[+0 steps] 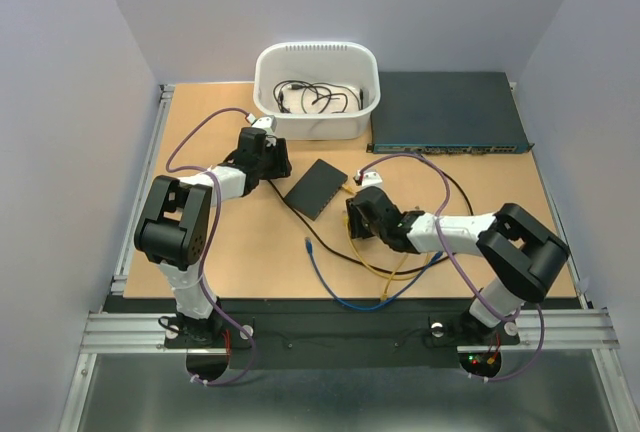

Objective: Insert the plug into the switch port

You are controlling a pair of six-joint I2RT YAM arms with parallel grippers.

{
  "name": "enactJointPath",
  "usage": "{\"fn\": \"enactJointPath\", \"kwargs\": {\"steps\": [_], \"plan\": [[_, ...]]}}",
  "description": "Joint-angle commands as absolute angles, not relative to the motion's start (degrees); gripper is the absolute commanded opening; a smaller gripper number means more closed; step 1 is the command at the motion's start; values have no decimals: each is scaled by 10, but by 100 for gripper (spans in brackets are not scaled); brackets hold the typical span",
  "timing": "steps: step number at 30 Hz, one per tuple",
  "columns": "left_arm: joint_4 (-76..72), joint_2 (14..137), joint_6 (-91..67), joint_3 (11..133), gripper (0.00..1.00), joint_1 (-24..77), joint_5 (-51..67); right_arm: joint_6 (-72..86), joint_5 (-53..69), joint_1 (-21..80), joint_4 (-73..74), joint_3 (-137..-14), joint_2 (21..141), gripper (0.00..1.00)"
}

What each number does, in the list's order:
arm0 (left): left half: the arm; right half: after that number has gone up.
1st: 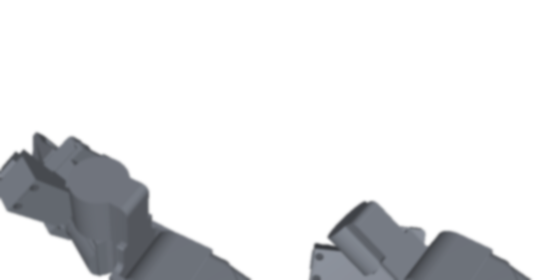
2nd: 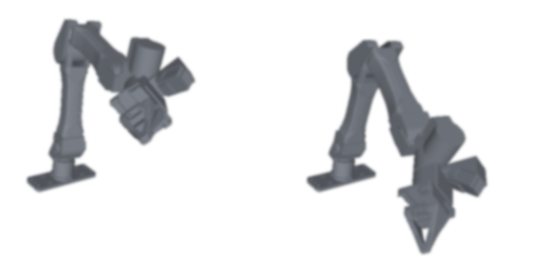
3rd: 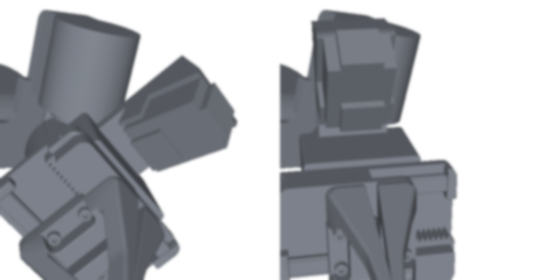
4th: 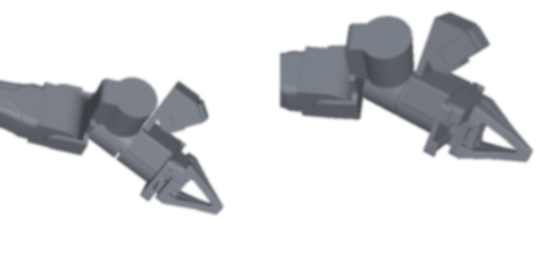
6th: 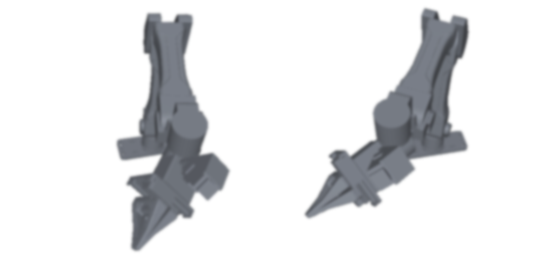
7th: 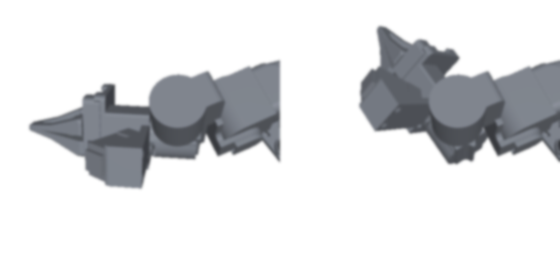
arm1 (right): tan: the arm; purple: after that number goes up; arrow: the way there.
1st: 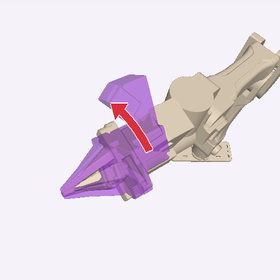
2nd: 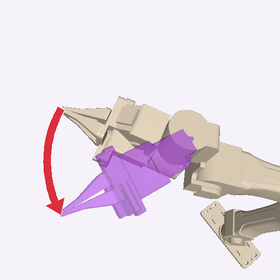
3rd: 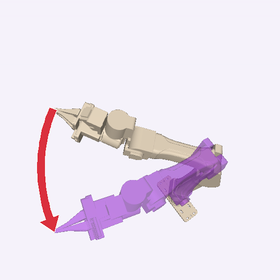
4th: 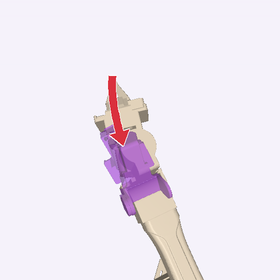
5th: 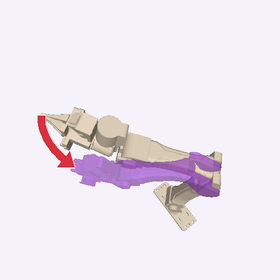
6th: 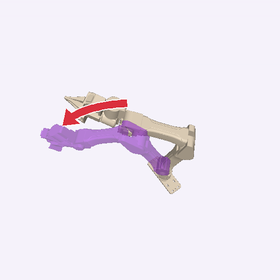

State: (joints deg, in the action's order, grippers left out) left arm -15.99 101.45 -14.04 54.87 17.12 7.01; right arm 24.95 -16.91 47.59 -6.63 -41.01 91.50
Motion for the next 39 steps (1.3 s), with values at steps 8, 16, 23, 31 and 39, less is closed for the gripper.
{"fn": "enactJointPath", "kwargs": {"steps": [8,16,23,31,39], "plan": [[-173,1001,-141,549,63,167,62,283,-179,484,-90,-412,855,52],[-172,999,-140,549,63,166,63,297,-135,487,-91,-413,875,53],[-171,990,-140,544,62,166,62,308,-117,490,-102,-402,908,49],[-135,941,-149,546,62,166,8,317,-109,497,-119,-394,931,15],[-141,784,-207,511,55,183,12,291,-129,498,-154,-367,889,0]]}}
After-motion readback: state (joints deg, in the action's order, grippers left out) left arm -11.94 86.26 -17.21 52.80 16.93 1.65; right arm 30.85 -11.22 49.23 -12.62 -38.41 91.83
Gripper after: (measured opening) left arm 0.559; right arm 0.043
